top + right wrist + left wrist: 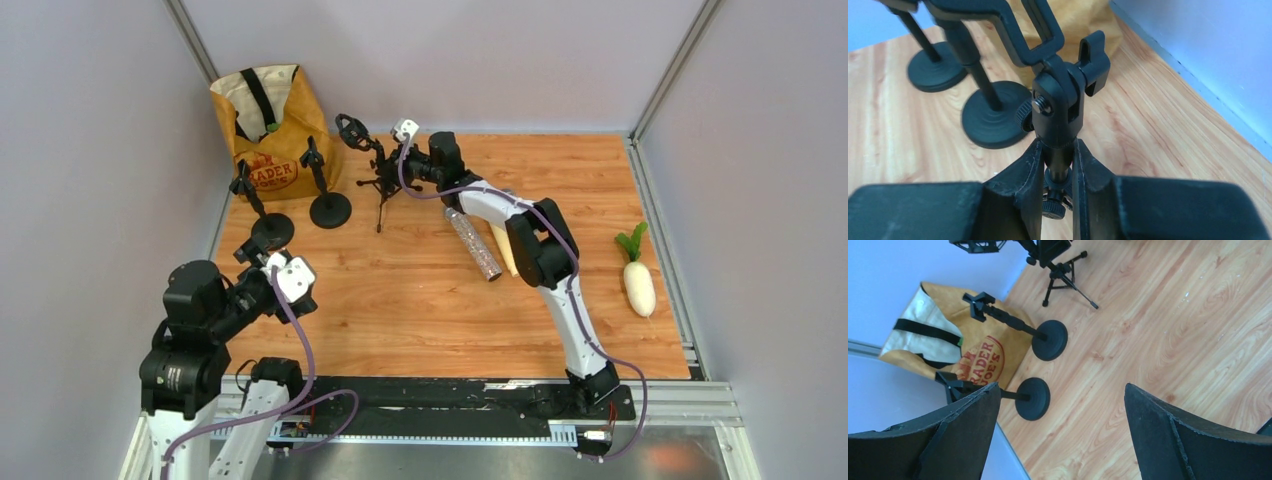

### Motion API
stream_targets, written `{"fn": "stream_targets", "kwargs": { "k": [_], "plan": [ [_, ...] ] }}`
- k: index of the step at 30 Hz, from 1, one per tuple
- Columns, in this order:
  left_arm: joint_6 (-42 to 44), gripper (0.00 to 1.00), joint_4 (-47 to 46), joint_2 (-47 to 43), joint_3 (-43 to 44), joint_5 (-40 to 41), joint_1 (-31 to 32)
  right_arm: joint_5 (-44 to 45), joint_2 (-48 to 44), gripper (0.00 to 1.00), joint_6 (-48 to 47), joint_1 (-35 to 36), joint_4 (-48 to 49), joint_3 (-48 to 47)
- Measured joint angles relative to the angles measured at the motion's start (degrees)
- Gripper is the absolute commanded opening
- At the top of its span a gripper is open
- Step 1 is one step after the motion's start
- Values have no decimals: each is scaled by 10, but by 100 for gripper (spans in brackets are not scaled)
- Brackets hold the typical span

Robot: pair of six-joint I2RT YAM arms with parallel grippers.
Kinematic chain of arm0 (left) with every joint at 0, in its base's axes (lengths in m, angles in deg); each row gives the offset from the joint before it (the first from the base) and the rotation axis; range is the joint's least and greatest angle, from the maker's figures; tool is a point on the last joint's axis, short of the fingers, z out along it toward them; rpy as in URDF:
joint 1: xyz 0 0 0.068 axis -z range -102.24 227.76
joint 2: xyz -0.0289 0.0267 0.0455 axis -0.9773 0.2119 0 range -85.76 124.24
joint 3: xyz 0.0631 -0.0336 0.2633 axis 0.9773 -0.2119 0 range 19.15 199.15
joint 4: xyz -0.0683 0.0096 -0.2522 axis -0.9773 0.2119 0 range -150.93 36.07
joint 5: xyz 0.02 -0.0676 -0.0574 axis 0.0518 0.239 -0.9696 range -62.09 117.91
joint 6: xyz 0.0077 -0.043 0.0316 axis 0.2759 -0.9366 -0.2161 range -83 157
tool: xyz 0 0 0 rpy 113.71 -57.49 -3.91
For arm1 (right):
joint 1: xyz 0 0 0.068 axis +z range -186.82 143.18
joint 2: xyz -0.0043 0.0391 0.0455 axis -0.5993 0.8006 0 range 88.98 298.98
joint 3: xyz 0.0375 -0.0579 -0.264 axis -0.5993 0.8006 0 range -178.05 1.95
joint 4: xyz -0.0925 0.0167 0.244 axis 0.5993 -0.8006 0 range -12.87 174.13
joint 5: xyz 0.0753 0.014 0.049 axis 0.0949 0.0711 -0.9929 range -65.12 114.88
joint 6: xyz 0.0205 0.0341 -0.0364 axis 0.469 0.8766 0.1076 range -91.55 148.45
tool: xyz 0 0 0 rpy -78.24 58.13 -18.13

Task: Remove the microphone from the stand

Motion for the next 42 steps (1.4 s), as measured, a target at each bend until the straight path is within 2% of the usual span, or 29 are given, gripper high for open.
{"fn": "stream_targets", "kwargs": {
  "k": [10, 12, 15, 20, 24, 30, 36, 42],
  "plan": [
    [-10, 100, -24, 19, -35, -2, 0, 29, 81, 0, 13, -24, 3, -101],
    [-10, 100, -29, 20, -41, -2, 0, 30, 88, 5, 15, -26, 4, -111],
    [-10, 100, -35, 21, -43, -2, 0, 28, 90, 24, 17, -28, 6, -114],
    [-10, 100, -37, 25, -43, 0, 0, 17, 90, 73, 23, -29, 1, -113],
    [-14, 100, -37, 29, -43, 2, 0, 12, 82, 99, 23, -31, -7, -91],
    [-35, 100, -28, 49, -17, 16, 0, -7, -10, 100, 18, -47, -45, 35],
    [-84, 100, -37, 58, 7, 42, 0, -15, -206, 100, -19, -71, -91, 180],
    [-138, 100, -56, 67, 7, 58, 0, 1, -399, 100, -60, -69, -148, 269]
  ]
}}
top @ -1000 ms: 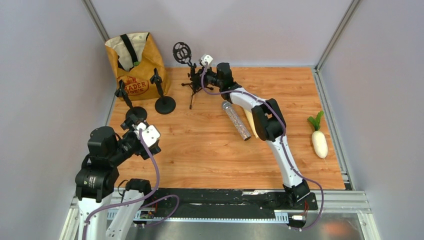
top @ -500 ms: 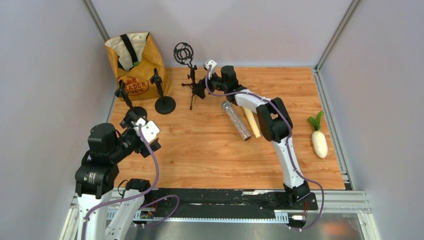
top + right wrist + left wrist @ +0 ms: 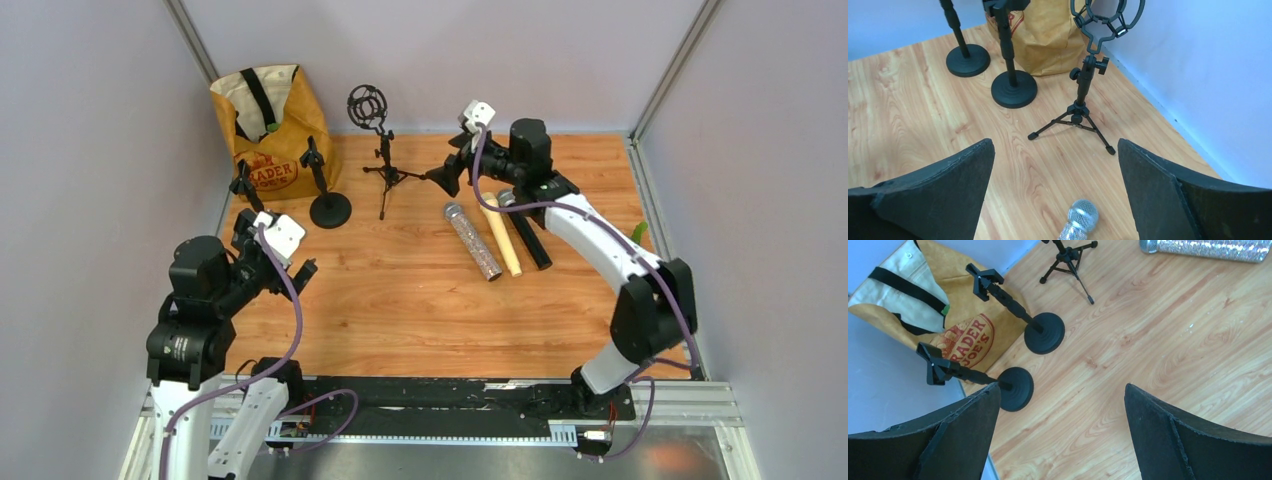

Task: Remove the microphone from the stand

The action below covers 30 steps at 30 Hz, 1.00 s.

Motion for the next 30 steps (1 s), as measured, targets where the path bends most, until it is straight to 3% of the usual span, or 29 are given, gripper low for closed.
{"fn": "stream_targets", "kwargs": {
  "k": [5, 9, 18, 30],
  "plan": [
    [-39, 100, -38, 10, -24, 0, 0, 31, -106, 100, -24, 2, -27, 56],
    [-61, 100, -53, 14, -45, 1, 0, 50, -132, 100, -29, 2, -35, 79],
    [-96, 100, -68, 2, -56, 71, 0, 78, -82, 100, -7, 2, -51, 81],
    [-141, 100, -80, -10, -69, 131, 0, 179, 11, 100, 13, 5, -55, 78]
  ]
}}
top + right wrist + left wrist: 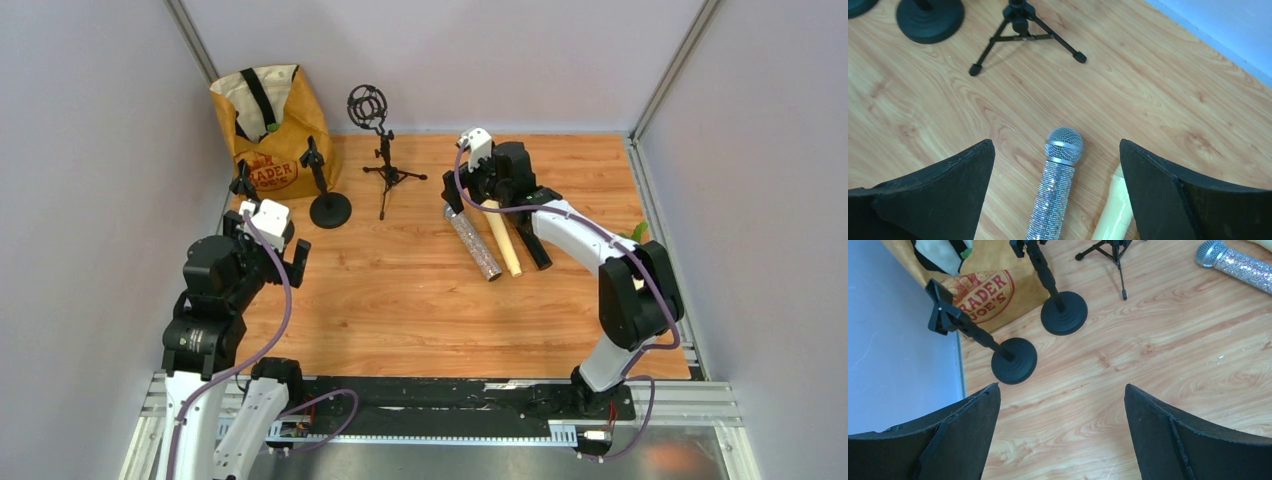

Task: Remove the microphone from the stand

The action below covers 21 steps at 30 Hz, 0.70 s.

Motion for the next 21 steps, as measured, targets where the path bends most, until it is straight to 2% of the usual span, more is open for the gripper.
{"fn": "stream_targets", "kwargs": {
  "k": [15, 21],
  "plan": [
    [-32, 100, -19, -11, -59, 2, 0, 110, 16, 100, -39, 0, -19, 19],
    [-31, 100, -21, -16, -73, 3, 0, 186, 16, 100, -57, 0, -25, 26]
  ]
}}
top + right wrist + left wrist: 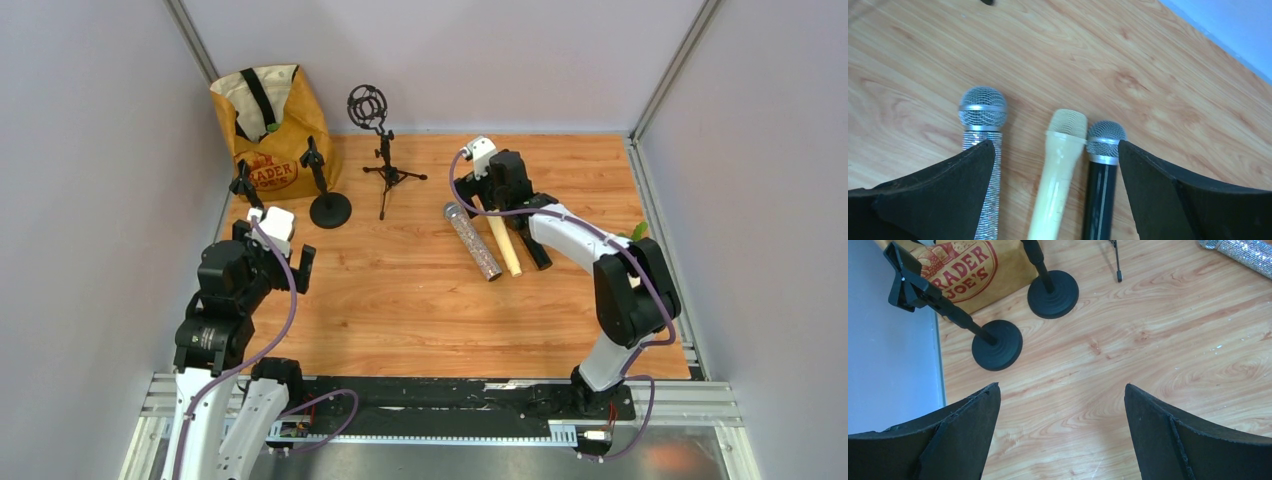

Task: Remove the microphone from the stand

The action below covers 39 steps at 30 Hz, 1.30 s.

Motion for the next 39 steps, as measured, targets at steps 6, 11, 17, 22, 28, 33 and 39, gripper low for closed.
{"fn": "stream_targets", "kwargs": {
  "k": [6, 11, 17, 22, 28, 33, 39],
  "plan": [
    [4, 100, 0, -11, 0, -1, 0, 98, -7, 100, -20, -1, -37, 2],
    [7, 100, 0, -22, 0, -1, 0, 140, -31, 100, -22, -13, -70, 28],
    [13, 100, 1, -19, 0, 3, 0, 153, -109, 100, -22, -41, -99, 71],
    [19, 100, 3, -11, 0, 16, 0, 151, -197, 100, -22, -51, -99, 89],
    [28, 100, 4, 22, 5, 38, 0, 151, -254, 100, -1, -51, -98, 103],
    [33, 100, -7, 57, 3, 71, 0, 153, -267, 100, 17, -54, -98, 103],
    [29, 100, -76, 48, -43, 123, 0, 164, -291, 100, 23, -58, -98, 103]
  ]
}}
